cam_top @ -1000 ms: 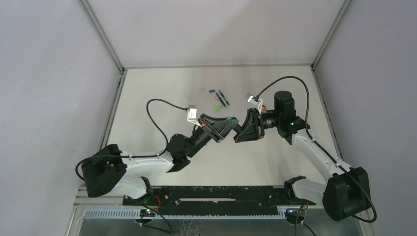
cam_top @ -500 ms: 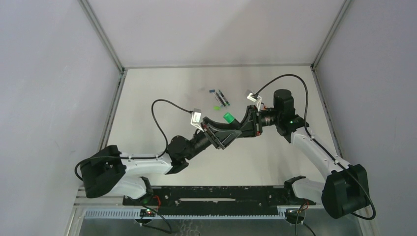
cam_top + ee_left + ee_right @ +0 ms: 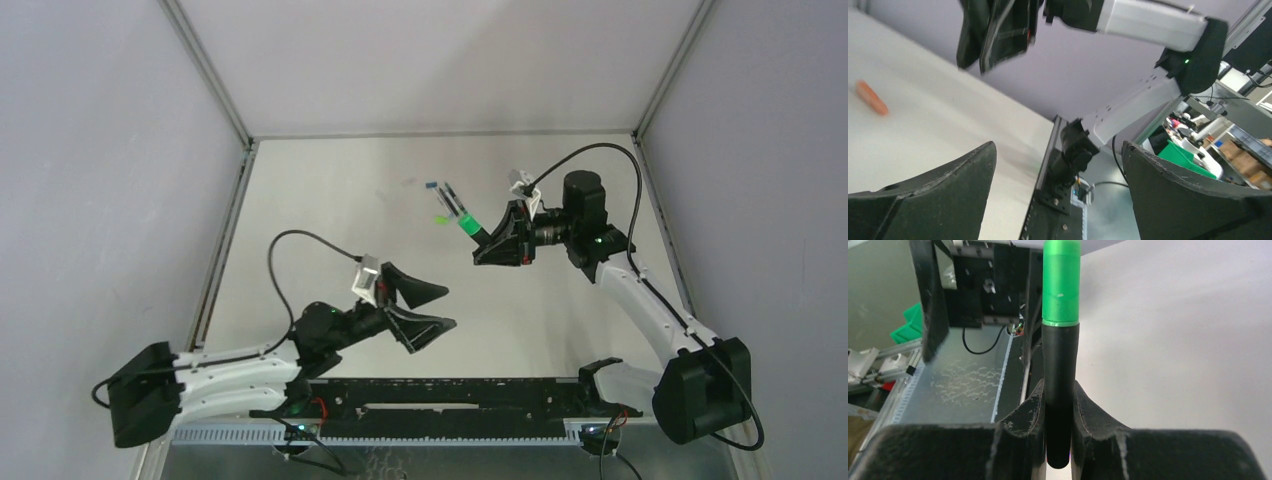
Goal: Insert the pens into the pen caps
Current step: Press the pen cap onto the pen.
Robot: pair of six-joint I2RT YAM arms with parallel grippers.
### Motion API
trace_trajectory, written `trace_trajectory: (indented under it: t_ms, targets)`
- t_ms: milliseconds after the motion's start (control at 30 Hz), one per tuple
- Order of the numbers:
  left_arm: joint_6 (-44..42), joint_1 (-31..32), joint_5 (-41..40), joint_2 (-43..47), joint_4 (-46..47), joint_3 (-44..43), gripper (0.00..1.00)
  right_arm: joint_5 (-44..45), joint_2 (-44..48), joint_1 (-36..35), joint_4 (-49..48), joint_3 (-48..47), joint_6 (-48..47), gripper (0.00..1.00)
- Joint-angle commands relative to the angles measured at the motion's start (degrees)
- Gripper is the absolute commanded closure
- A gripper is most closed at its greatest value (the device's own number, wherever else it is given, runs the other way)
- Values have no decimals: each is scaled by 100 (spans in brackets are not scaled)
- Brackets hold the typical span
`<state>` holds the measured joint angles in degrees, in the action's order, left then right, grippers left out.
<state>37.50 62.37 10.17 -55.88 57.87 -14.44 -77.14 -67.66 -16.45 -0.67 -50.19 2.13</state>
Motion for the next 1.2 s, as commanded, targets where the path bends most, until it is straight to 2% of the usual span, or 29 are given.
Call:
trace_trajectory:
  t_ms: [0, 100, 200, 300, 433, 567, 767, 1167]
  targets:
    - [-873, -49, -397, 885, -543, -47, 0, -215, 69, -118, 820, -364, -1237, 100]
    - [-1060, -85, -874, 1296, -705, -69, 0, -249, 65, -192, 1302, -461, -1786, 100]
    - [-1090, -224, -830, 1327, -656, -185, 0, -234, 78, -288, 1674, -492, -2412, 100]
    - [-1037, -312, -757, 1082, -357, -352, 2, -215, 47, -400, 2110, -572, -2999, 100]
    - [-796, -463, -393, 550, -1, -665, 12, -201, 27, -473, 2438, -637, -3421, 100]
    - [-375, -685, -81, 35, 611, -892, 21, -177, 15, -489, 2436, -641, -3386, 100]
    - [-20, -818, 290, -563, 1261, -1236, 26, -168, -35, -540, 2270, -640, -3095, 100]
    - [-285, -856, 179, -943, 1060, -1703, 44, -148, -86, -570, 1993, -641, -2586, 100]
